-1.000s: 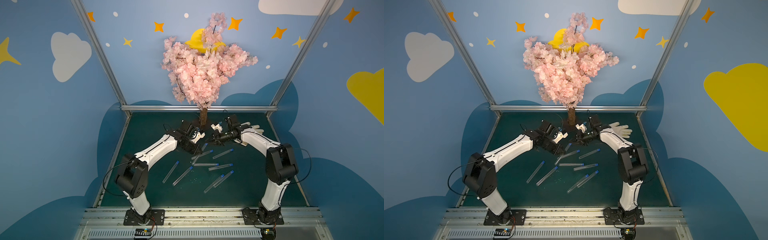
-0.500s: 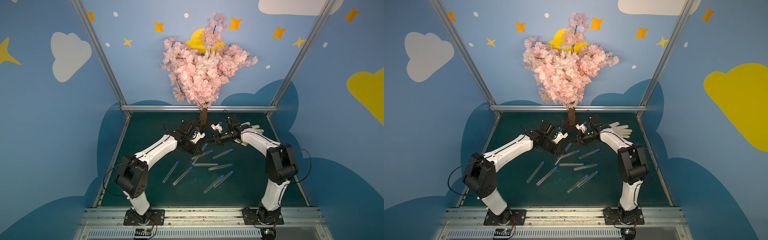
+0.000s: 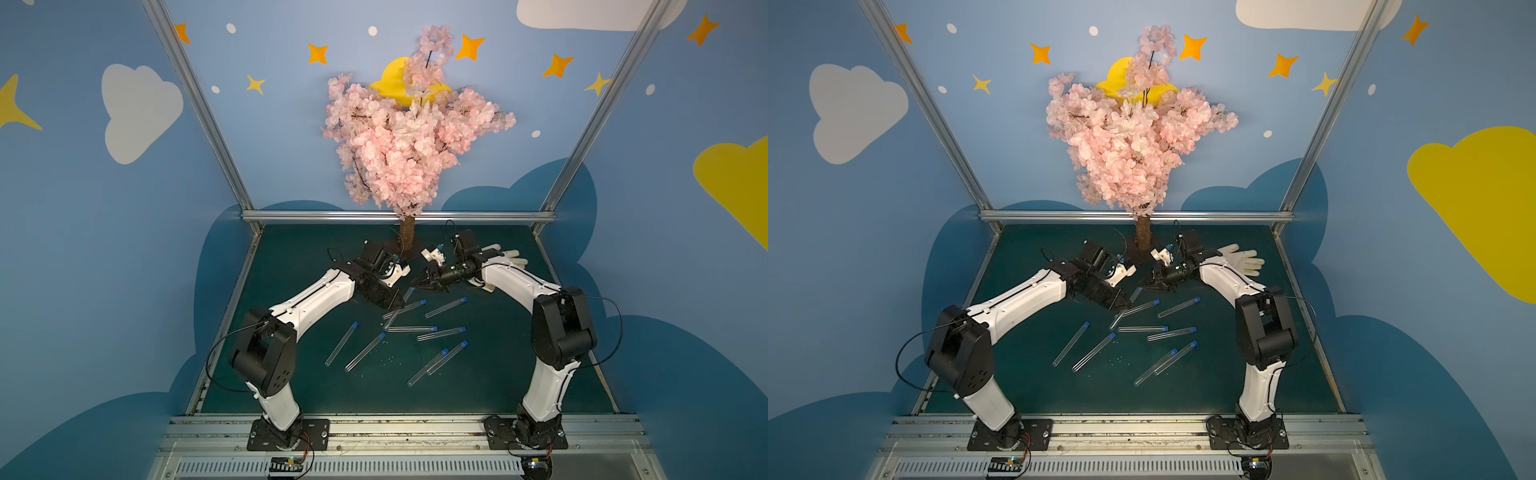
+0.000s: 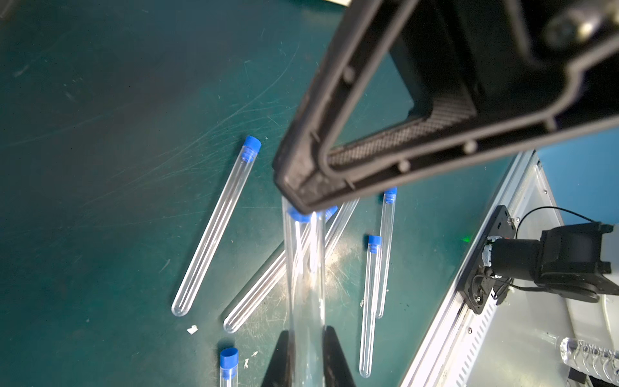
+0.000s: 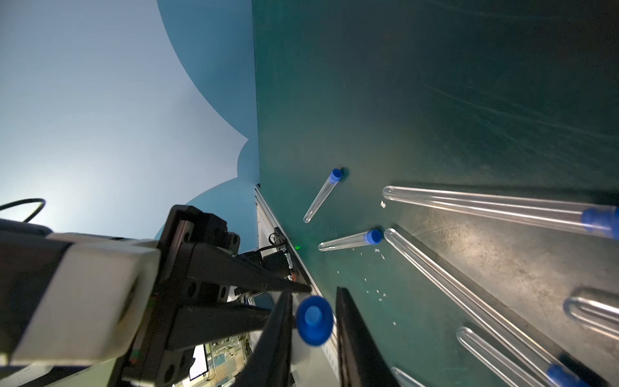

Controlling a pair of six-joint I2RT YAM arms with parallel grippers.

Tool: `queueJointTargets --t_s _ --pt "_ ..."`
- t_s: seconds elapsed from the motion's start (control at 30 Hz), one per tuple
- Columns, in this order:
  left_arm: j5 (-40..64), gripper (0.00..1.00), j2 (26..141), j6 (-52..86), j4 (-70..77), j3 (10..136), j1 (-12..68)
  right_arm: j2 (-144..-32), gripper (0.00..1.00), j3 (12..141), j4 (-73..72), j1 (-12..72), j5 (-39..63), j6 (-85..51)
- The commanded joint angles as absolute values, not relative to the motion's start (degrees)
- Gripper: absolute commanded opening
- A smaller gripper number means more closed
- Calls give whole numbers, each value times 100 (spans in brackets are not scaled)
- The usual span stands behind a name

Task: Remove stoppers from test tubes
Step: Open the stopper on the test tube.

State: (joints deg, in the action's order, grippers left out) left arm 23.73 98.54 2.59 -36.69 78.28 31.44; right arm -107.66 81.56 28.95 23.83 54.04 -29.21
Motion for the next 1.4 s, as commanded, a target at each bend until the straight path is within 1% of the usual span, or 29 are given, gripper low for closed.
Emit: queueJointTargets --t_s 0.0,0.1,0.23,0.3,0.43,0.53,1.0,1.37 --pt "2335 13 9730 202 -3639 7875 3129 -10705 27 8303 3169 2417 5542 -2747" --pt "2353 13 9723 203 -3621 7868 3129 -10722 27 8311 3209 2409 5585 -2714" --pt "2367 12 9713 204 -3619 7851 3129 -10723 23 8332 3212 2415 5573 -2715" --pt "2381 12 9698 188 -3614 7840 3133 -10732 24 8341 3186 2417 5583 -2741" --pt "2391 12 9688 154 -3639 7814 3133 -10740 30 8363 3104 2417 5581 -2812" --pt "2390 12 9661 141 -3639 7787 3138 -10757 31 8395 3084 2417 5554 -2848" --pt "2453 11 9620 106 -3652 7761 3138 -10872 30 8552 3190 2419 5416 -2830" --pt "2465 11 9653 102 -3665 7805 3138 -10914 27 8636 3275 2432 5430 -2756"
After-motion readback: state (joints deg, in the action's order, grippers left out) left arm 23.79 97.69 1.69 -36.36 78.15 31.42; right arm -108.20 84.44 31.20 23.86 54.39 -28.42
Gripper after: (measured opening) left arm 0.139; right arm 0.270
